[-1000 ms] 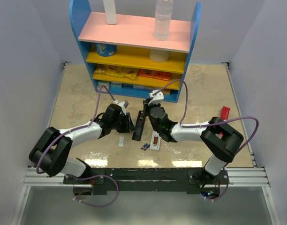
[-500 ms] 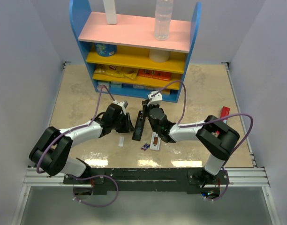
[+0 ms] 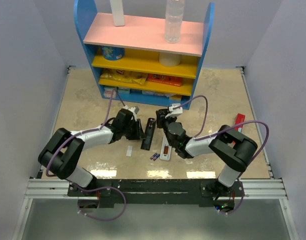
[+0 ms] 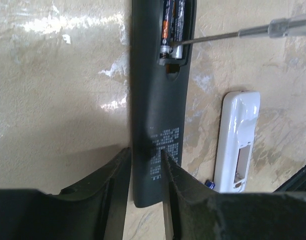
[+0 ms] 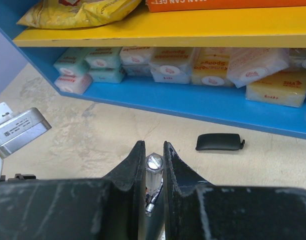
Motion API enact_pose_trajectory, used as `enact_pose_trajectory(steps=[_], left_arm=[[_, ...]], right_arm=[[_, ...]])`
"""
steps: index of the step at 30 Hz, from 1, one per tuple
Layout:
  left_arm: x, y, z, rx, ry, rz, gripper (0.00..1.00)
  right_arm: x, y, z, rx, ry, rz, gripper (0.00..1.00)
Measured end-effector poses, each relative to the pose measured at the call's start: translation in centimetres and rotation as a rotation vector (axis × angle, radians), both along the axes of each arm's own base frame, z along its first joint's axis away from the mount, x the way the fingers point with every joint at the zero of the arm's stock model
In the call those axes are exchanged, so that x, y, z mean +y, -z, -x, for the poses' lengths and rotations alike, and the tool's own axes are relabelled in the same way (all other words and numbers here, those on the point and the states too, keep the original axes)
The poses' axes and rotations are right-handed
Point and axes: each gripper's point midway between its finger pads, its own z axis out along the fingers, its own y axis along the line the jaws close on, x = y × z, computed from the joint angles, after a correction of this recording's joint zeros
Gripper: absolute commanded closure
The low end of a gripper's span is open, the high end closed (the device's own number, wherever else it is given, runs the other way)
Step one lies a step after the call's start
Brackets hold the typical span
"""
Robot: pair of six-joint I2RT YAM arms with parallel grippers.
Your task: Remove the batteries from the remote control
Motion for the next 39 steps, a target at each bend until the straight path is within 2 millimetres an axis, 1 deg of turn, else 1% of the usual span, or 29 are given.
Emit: enact_pose_trajectory(steps=[3,6,9,12,19,23,26,30,39], left_arm=[[-0.4,-0.1,-0.6,-0.003,0.001,0.002,0.66],[-1.0,-0.3,-1.7,-0.013,0.004,-0.001,0.67],[-1.2,0.1,-2.3,-0.011,0.003,-0.010,0.69],[-1.1,0.8,-2.4,0.002,-0.001,-0.018,0.69],[-1.2,0.8,-2.7,-0.003,-0.004,-0.015,0.70],[-1.3,0.8,-2.8,-0.004,-0.005,-0.014,0.70],[-1.4,0.7,-3.0,-0.005,-0.005,-0.013,0.70],[-1.4,0.7,-3.2,-0.005,-0.006,-0.014,0.70],[-1.4,0.7,-3.3,-0.005,-0.009,-0.014,0.70]], right_arm=[[-0.3,0.2,0.1,0.006,0.008,-0.028,1.00],[-0.6,0.4,0.2,0.011,0.014,-0.053,1.00],[-0.9,0.6,0.4,0.014,0.018,-0.077,1.00],[-1.4,0.8,0.6,0.018,0.028,-0.103,1.00],[-2.2,1.5,1.4,0.036,0.033,-0.156,1.00],[-2.3,1.9,1.9,0.046,0.023,-0.176,1.00],[-2.0,2.3,2.5,0.055,0.006,-0.179,1.00],[-2.0,2.3,2.7,0.060,0.025,-0.193,1.00],[-2.8,3.1,2.9,0.093,0.086,-0.275,1.00]])
